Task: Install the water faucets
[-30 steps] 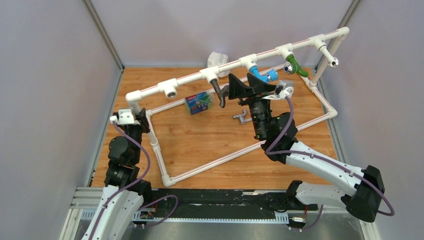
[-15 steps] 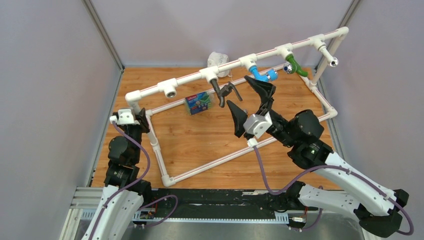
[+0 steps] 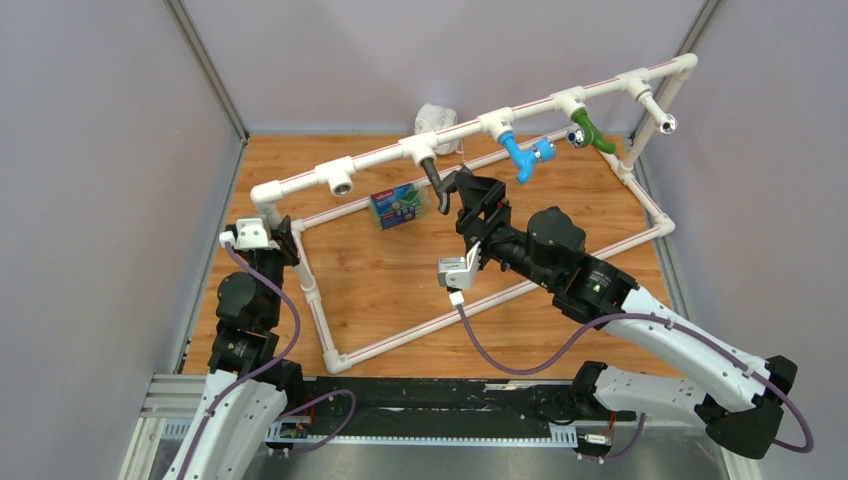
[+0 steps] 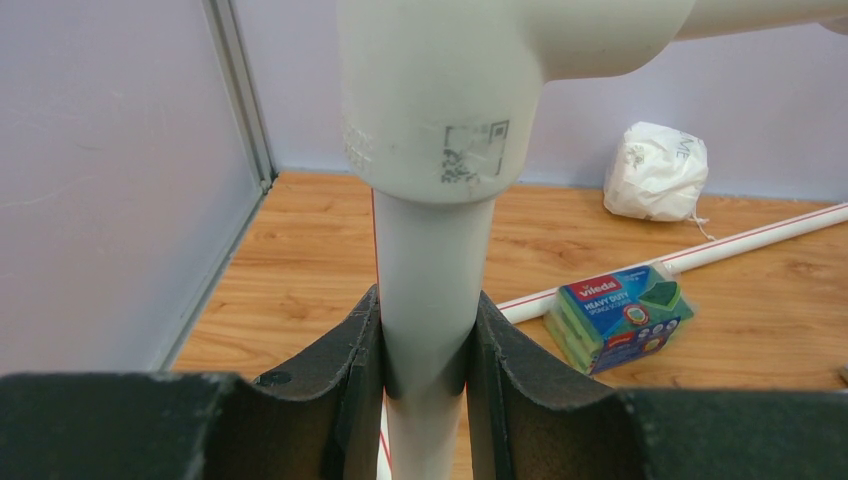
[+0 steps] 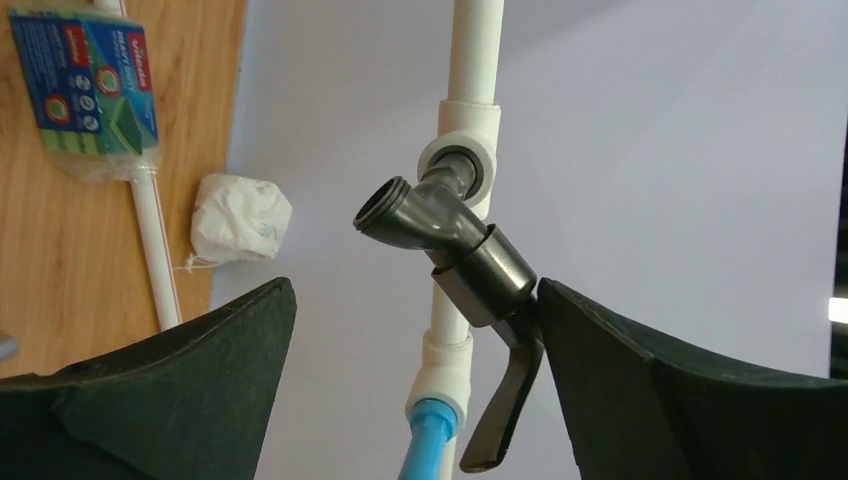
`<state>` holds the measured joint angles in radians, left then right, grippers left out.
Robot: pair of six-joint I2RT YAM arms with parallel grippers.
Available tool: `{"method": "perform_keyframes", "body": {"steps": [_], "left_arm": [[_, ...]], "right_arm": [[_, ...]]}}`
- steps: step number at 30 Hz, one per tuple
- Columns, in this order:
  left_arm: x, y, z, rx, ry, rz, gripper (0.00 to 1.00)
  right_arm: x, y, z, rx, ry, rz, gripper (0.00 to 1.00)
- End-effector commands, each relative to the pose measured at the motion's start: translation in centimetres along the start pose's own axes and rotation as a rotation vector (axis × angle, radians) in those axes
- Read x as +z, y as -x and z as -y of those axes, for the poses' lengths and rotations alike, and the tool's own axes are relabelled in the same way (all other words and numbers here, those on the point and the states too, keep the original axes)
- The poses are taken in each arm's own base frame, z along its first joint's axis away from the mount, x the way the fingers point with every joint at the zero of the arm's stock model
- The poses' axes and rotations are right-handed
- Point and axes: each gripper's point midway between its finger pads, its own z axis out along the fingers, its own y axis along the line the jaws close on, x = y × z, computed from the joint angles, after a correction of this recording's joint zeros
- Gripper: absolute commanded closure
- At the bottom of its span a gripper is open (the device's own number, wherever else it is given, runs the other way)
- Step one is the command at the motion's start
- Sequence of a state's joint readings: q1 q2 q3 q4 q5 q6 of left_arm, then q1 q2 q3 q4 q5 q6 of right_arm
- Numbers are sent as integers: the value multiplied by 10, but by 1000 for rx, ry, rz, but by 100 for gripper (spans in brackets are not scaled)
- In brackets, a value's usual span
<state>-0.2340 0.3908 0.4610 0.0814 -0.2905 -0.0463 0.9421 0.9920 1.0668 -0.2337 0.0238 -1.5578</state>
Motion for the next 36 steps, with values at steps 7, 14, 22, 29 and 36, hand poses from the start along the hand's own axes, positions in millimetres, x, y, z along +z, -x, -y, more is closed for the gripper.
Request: {"method": "perform_keyframes", "body": {"steps": [7,14,22,29,36], "left_arm": [[1,12,-8,-15,45,34,100],[1,12,-8,-15,43,34,100],[1,11,-8,-16,42,31,100],[0,13,-8,-19,42,37,100],[0,13,-8,-23,40,40,100]], "right_arm": [[21,-13,12,-45,-37,-88,12],[46,3,-10,245,-10,2,38],[57,29,5,735,-185,172,67],[34,11,35,1079,-400,248,84],[23,8,30,1412,-409,343,86]]}}
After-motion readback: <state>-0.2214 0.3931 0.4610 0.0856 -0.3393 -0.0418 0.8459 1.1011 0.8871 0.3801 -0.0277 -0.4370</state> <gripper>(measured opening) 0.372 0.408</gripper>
